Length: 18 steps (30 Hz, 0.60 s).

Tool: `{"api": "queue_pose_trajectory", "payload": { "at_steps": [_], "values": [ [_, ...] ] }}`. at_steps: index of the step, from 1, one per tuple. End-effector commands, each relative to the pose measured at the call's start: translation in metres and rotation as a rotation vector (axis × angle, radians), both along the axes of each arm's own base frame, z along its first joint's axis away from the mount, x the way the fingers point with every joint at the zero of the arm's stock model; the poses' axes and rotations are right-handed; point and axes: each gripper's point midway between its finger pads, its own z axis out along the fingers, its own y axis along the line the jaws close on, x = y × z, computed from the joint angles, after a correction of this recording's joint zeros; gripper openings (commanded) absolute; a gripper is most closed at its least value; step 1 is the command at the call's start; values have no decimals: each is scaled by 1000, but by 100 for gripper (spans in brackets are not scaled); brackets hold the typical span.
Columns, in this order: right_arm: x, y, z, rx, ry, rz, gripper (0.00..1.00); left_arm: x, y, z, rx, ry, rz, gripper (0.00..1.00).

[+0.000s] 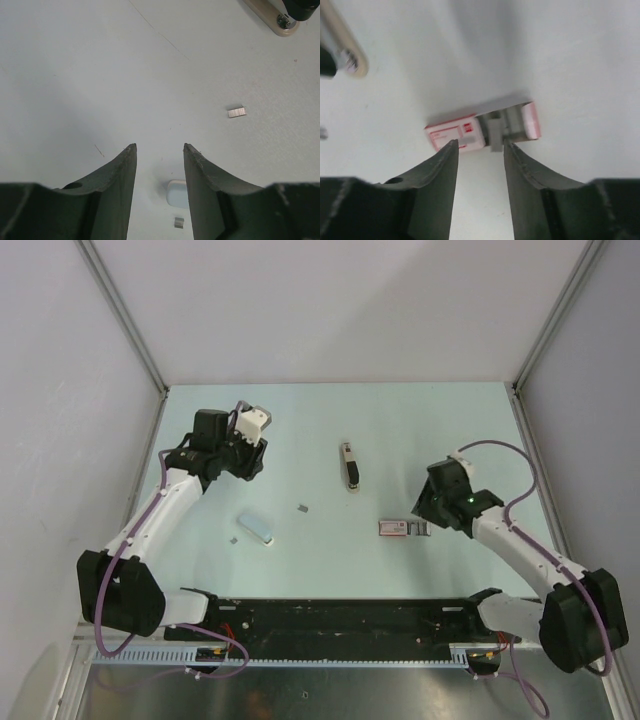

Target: Unload the staples from the stapler

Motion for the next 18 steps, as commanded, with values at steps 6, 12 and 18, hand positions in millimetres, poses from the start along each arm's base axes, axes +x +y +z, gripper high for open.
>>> {"api": "queue_pose_trajectory", "payload": {
  "at_steps": [6,12,18],
  "values": [
    [15,-56,-17,-30,76,-213,49,-4,-7,9,-17,-25,-41,48],
    [22,-56,-33,-29,105,-233,49,-5,-7,6,-17,-17,-49,48],
    [24,-52,-47,-33,138,-231,49,-5,-7,5,-14,-17,-51,48]
  ]
}}
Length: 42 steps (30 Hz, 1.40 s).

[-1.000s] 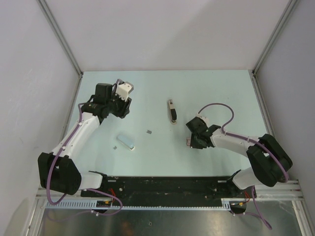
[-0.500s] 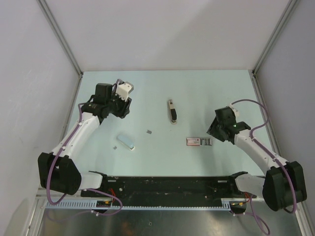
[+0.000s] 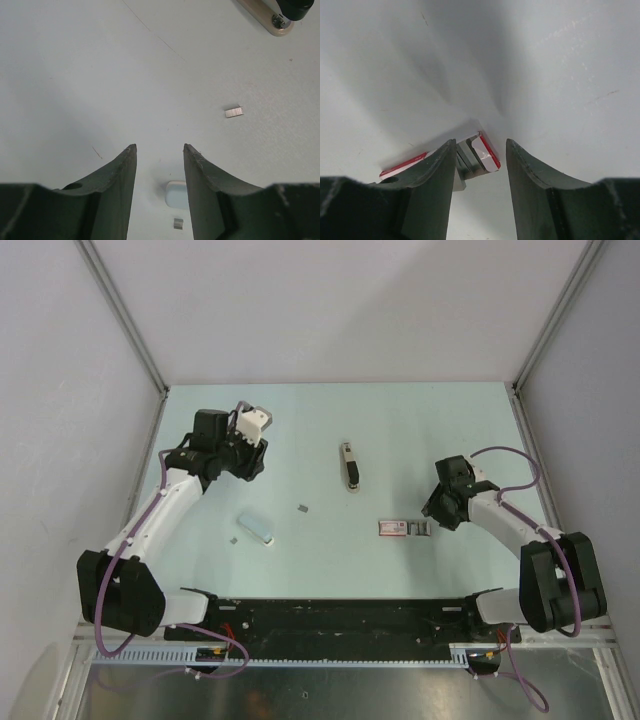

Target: Unload the staples from the stapler

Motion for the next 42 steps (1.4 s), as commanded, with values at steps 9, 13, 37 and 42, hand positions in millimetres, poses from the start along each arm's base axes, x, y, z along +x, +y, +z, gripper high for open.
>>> {"api": "queue_pose_trajectory", "payload": {
  "at_steps": [9,13,37,42],
  "values": [
    [4,7,-21,-20,42,-6,49,-2,-6,6,-10,-19,-38,47],
    [2,12,-26,-19,57,5,48,-3,-6,6,-9,-19,-38,48],
    [-48,97,-22,58,83,103,43,-5,-6,1,-7,-12,-51,47],
    [-62,116,-15,97,77,98,43,-5,-7,2,-8,-14,-55,47]
  ]
}}
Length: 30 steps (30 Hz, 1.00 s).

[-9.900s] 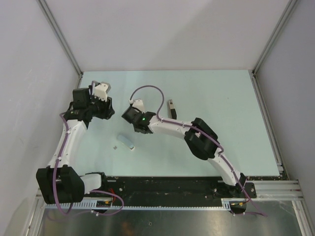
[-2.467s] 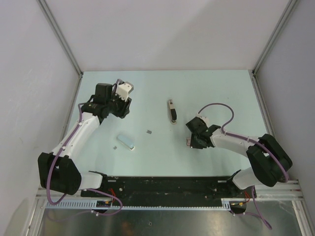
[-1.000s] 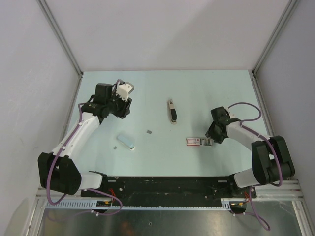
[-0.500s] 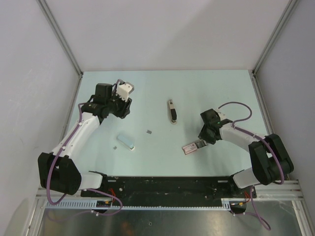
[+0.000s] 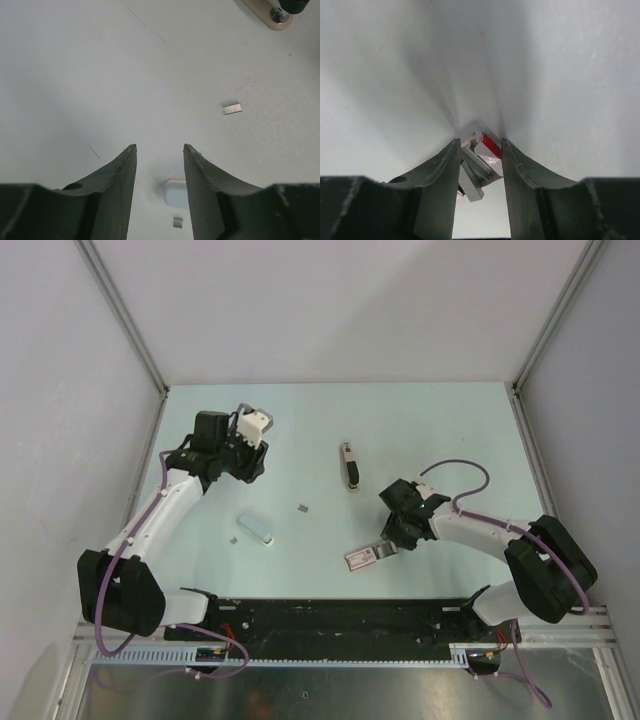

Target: Unload the staples from the stapler

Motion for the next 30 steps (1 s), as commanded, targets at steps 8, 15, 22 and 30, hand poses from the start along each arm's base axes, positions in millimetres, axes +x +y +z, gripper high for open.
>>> {"api": "queue_pose_trajectory", "payload": {
  "at_steps": [8,15,22,30],
  "values": [
    [-24,-3,27,7,-34,-75,43,-3,-8,4,-19,-15,-52,47],
    [-34,-18,47,-56,-120,-2,18,-4,-13,5,-29,-10,-65,48],
    [-75,8,28,-16,-40,195,0,-5,-20,2,-22,2,-76,48],
    [-89,22,19,8,11,301,0,-5,-20,1,-15,4,-79,48]
  ]
}}
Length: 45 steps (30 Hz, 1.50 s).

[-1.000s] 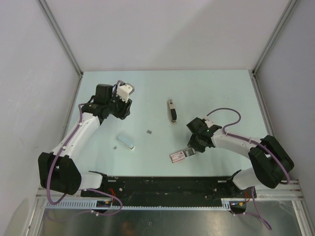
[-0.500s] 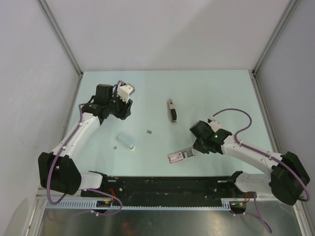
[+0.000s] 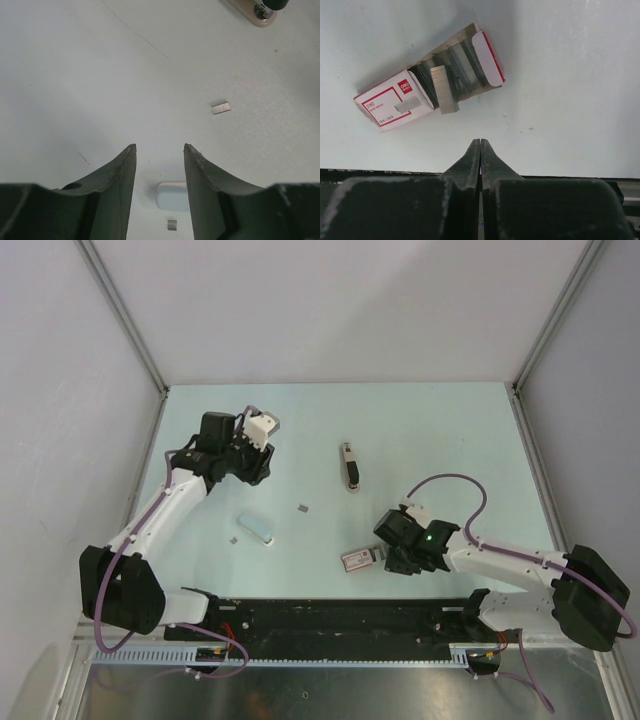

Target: Unload the staples from the stapler

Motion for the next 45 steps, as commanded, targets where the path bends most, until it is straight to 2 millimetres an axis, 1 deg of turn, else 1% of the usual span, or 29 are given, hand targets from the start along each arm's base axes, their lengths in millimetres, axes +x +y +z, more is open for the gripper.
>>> {"api": "queue_pose_trajectory", "payload": {
  "at_steps": [1,5,9,13,18,29,39,45],
  "values": [
    [-1,10,-3,21,17,56,0,-1,-5,5,-8,-11,-27,48],
    [2,20,-13,32,41,76,0,-1,-5,2,-3,-7,-29,48],
    [11,20,-20,31,44,67,0,-2,-4,0,5,-7,-34,48],
    [22,22,-20,58,40,55,0,-3,-3,-2,9,-3,-35,48],
    [29,19,-16,71,33,48,0,-4,-2,-6,17,2,-40,48],
    [31,25,-15,95,40,48,0,-4,-2,-11,26,11,-48,47],
    [16,20,-11,75,65,56,0,-4,-2,-12,31,10,-53,47],
    [22,25,-4,107,46,55,0,-5,-1,-12,32,9,-52,47]
  ]
}}
